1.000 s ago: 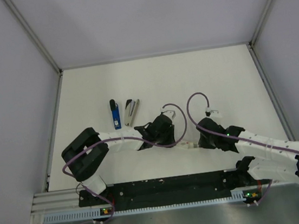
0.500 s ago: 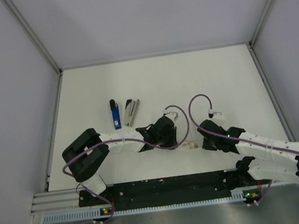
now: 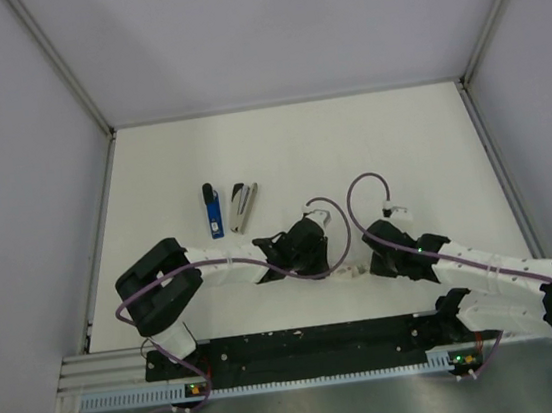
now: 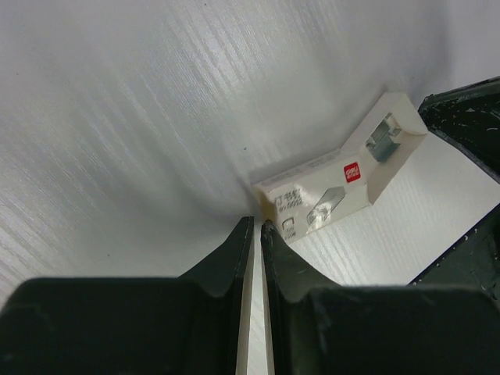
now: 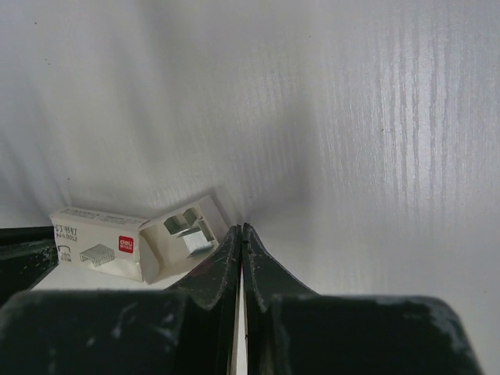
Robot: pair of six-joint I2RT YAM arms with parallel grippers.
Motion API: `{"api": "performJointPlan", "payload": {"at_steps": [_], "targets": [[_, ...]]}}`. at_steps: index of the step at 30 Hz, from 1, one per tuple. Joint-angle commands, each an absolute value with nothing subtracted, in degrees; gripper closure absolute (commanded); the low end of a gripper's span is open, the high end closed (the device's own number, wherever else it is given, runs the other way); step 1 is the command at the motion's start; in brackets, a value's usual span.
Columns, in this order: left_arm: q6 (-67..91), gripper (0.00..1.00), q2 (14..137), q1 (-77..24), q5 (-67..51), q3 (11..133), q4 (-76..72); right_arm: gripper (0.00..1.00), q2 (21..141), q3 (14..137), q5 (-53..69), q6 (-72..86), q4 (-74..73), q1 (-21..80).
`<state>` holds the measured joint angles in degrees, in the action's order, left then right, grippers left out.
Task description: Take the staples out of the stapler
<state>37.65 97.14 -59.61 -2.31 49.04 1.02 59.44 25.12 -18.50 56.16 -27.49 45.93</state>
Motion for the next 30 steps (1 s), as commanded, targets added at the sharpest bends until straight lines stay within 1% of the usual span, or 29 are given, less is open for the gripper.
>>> {"api": "performJointPlan", "payload": {"at_steps": [1,10,17,19,21,25,30], "targets": [[39.20,0.86,95.98,-60.03,-0.62,47.90,-0.26,1.00,60.12,24.52,-16.70,57.57,-24.35,45.26],[40.96,0.86,95.27,-60.20,2.02,47.64,1.85,1.00,60.38,22.50,-13.71,59.76,-21.62,45.44],[40.96,0.86,95.28,-60.29,2.02,47.81,2.20,1.00,58.19,23.81,-15.99,58.10,-25.39,45.44],[40.96,0.86,95.01,-60.21,2.37,47.73,2.55,0.95,56.44,24.43,-16.70,56.79,-27.84,45.35],[41.13,0.86,94.83,-60.29,2.72,47.38,2.64,0.92,55.38,25.04,-16.44,55.47,-29.35,45.35],[41.57,0.86,93.61,-60.29,3.95,46.32,2.99,0.84,53.62,27.15,-16.26,51.43,-31.90,45.53],[42.54,0.86,92.46,-60.29,5.45,45.44,3.60,0.70,53.35,31.19,-12.84,42.83,-30.94,48.50]]}}
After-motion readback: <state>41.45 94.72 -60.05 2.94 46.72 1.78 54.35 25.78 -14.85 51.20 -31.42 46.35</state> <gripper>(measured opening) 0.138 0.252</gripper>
